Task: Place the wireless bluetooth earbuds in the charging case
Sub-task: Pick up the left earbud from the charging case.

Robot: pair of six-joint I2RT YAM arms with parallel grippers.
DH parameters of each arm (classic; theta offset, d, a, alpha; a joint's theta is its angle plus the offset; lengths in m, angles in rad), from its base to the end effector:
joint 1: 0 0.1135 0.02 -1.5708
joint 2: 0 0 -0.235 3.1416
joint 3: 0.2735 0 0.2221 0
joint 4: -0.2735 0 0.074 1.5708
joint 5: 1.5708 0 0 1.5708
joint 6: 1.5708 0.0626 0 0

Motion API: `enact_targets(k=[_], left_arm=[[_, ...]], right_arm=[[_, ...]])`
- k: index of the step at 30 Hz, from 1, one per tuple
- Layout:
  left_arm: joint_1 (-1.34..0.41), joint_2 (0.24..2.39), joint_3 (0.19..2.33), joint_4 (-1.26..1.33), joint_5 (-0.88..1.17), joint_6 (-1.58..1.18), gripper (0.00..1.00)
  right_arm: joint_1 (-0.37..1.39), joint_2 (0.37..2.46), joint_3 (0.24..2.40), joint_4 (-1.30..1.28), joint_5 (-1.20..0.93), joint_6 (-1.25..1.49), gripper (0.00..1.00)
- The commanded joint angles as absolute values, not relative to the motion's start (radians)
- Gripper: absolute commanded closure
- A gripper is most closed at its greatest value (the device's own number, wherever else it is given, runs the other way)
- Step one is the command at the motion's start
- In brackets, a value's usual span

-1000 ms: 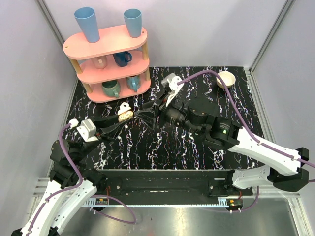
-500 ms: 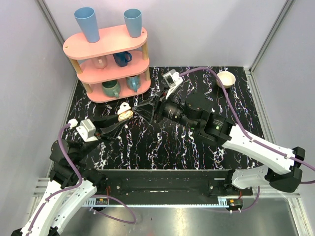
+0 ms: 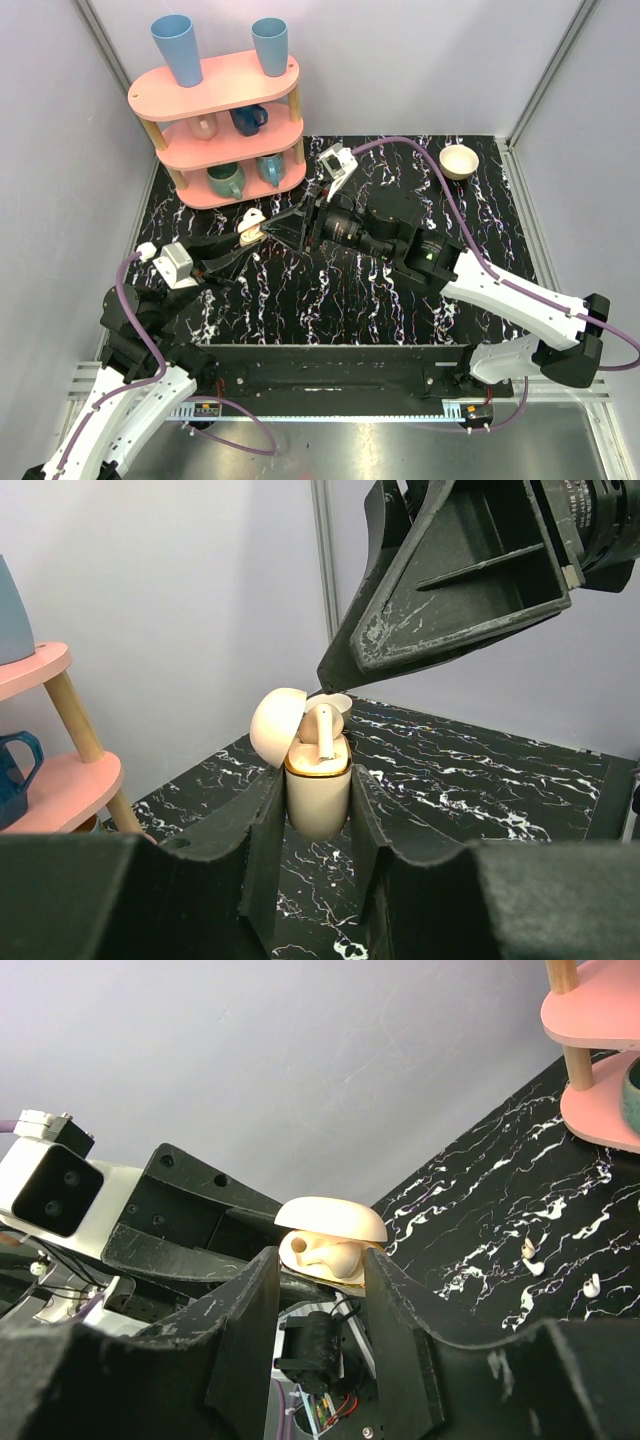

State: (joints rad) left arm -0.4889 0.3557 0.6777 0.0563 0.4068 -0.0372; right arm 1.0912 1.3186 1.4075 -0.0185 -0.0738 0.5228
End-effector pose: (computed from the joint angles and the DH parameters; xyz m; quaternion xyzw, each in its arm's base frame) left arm 0.0817 -0.0715 0.3685 0.2861 0.4986 -0.3203 0.7530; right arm 0.1367 0.2728 0.4294 -0.2169 0.6464 0.5454 0.4875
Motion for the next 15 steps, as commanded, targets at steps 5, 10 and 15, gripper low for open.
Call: enact_targets(k=[5,10,15], left_arm=[[-0.485,0.362,0.670,0.123,0.393,-0.058,1.00],[-0.485,0.362,0.669,0.127,0.396,-0.063,1.00],[-0.485,0.362,0.663,0.138,0.393,-0.069,1.00]], right_arm=[[1.083,1.335,1.419,0.017,-0.113,0.546,0.54],[1.083,1.338,1.416,0.023,-0.123,0.554,0.54],[1.083,1.345,1.425,0.018,-0.143,0.552,0.59]])
